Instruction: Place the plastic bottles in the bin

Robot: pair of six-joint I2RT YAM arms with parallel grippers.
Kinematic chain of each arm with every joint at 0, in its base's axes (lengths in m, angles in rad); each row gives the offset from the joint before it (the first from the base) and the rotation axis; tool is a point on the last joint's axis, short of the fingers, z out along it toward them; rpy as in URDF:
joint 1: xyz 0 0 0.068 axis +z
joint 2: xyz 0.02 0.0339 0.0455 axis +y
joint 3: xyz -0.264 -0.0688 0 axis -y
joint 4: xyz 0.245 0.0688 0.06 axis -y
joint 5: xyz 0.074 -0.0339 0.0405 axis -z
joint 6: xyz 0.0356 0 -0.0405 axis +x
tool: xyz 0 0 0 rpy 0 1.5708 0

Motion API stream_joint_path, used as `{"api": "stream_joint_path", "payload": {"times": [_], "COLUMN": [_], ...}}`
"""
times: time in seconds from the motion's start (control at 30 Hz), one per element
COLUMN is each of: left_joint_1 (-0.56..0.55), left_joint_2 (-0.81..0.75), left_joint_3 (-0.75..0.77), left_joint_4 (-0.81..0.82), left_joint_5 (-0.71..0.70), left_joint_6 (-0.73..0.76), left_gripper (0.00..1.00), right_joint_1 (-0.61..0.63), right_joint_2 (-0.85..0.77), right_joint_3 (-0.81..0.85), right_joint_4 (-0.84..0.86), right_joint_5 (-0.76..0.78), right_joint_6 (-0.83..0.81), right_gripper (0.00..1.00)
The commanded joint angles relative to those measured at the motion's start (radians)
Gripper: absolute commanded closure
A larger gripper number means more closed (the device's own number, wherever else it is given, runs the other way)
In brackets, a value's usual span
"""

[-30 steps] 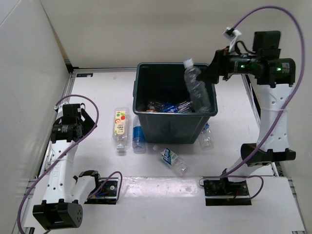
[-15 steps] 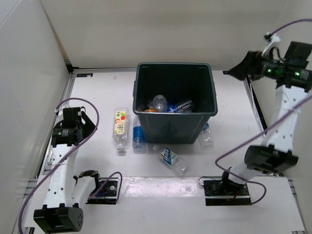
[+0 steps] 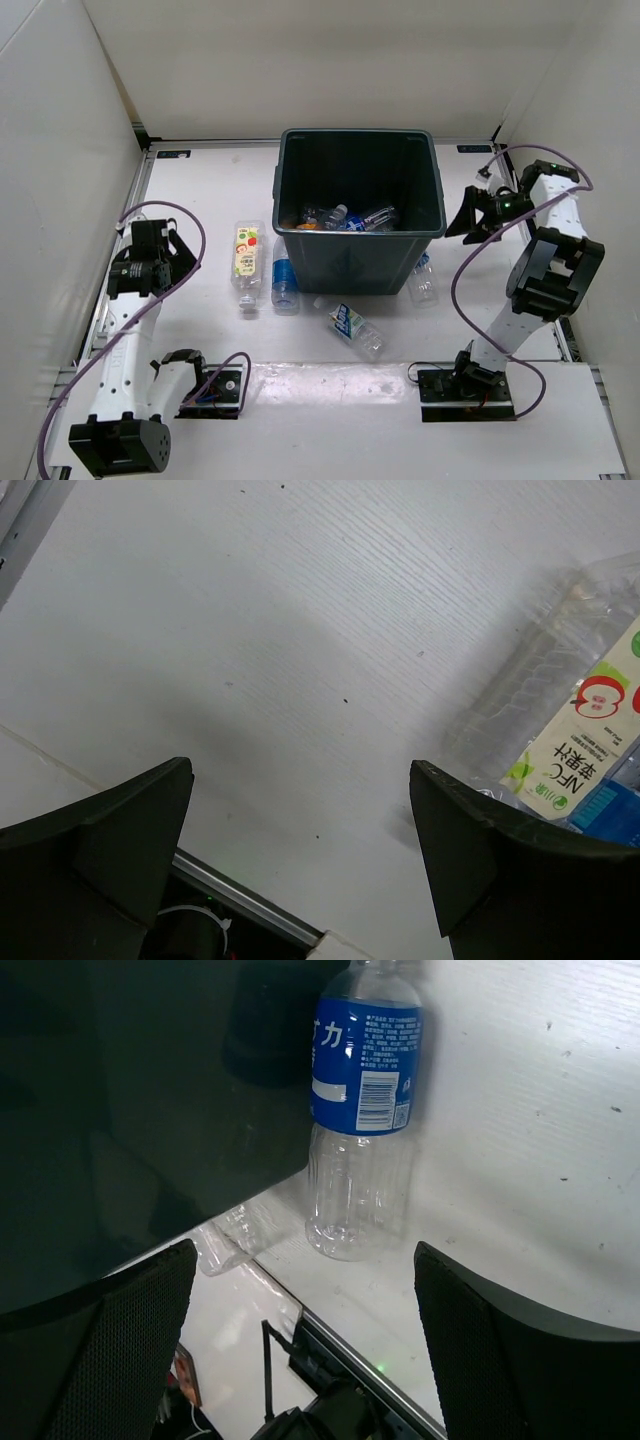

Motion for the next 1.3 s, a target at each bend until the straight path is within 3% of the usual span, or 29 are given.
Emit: {"api": "stream_joint_path", "payload": {"times": [0.0, 0.47, 1.27], "left_joint_1": [0.005, 0.005, 0.004], "left_joint_2": [0.025, 0.063, 0.056], "left_joint_3": [-0.017, 0.002, -0.011], "left_joint_4": [0.026, -0.011, -0.071], "left_joint_5": [0.021, 0.032, 0.032], "left_joint_6": [-0.015, -0.066, -0.121], "left_gripper": [0.00, 0.00, 0.00], "right_joint_1": [0.031, 0.054, 0.203], "right_joint_2": [0.016, 0.242, 0.310], "right_joint_3": [-0.017, 0.118, 0.048], "right_joint_4": [0.021, 0.011, -0.022], "right_joint_5": [0.033, 0.110, 0.041], "right_joint_6": [-0.007, 0.042, 0.074], "right_gripper": [0.10, 0.10, 0.10]}}
